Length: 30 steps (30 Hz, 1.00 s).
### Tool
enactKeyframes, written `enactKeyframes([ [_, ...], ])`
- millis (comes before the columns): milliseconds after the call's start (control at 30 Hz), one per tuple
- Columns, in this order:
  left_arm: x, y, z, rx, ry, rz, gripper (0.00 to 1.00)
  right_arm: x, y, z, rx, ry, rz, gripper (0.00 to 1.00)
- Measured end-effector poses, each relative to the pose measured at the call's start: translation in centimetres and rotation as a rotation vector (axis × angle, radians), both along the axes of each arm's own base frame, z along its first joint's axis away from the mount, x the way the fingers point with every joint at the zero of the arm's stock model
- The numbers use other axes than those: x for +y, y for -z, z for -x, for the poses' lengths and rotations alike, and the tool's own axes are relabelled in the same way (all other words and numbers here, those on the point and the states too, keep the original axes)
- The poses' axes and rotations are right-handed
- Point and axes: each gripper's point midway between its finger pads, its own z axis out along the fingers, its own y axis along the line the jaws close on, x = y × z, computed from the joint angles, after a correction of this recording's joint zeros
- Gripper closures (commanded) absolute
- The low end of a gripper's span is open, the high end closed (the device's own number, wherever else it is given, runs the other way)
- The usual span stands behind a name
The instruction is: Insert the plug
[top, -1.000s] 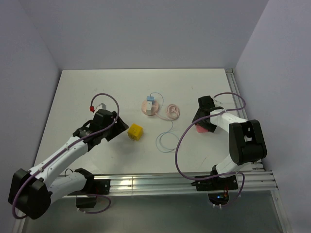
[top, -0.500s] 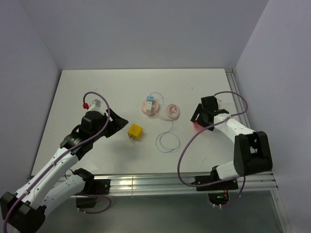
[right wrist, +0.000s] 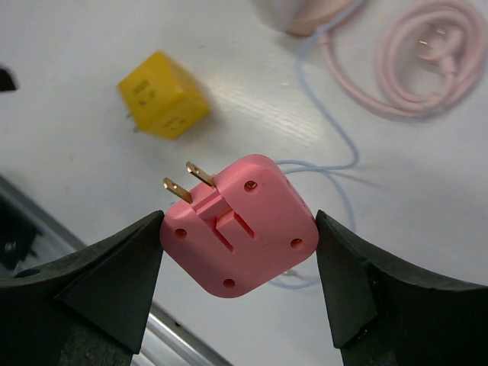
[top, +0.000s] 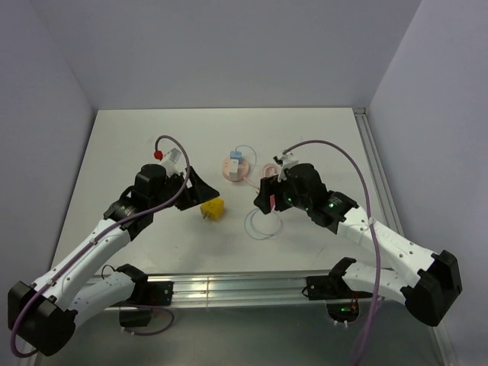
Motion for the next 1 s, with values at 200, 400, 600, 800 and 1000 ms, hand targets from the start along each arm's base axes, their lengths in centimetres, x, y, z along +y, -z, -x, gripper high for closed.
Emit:
enactKeyframes([
  [200,-1.1,-1.3,0.7,-0.022,0.071,0.048,0.22,4.2,-1.3,3.7,-0.079,-0.241,-0.002,1.0],
  [400,-2.8,-0.8,2.0,0.008,0.143,0.051,0.22,6.7,0.2,6.6,-0.092,-0.385,0.069,1.0],
  [600,-5.8,1.2,3.9,0.073,0.246,0.006,0.23,7.7,0.0,7.5,-0.124,-0.433,0.076,1.0],
  [800,-7.8,3.0,5.6,0.118,0.318,-0.026,0.27,8.1,-0.3,7.6,-0.141,-0.438,0.07,1.0],
  [1000,-8.7,3.5,5.7,0.127,0.326,-0.023,0.42,8.2,-0.3,7.9,-0.147,-0.446,0.063,1.0],
])
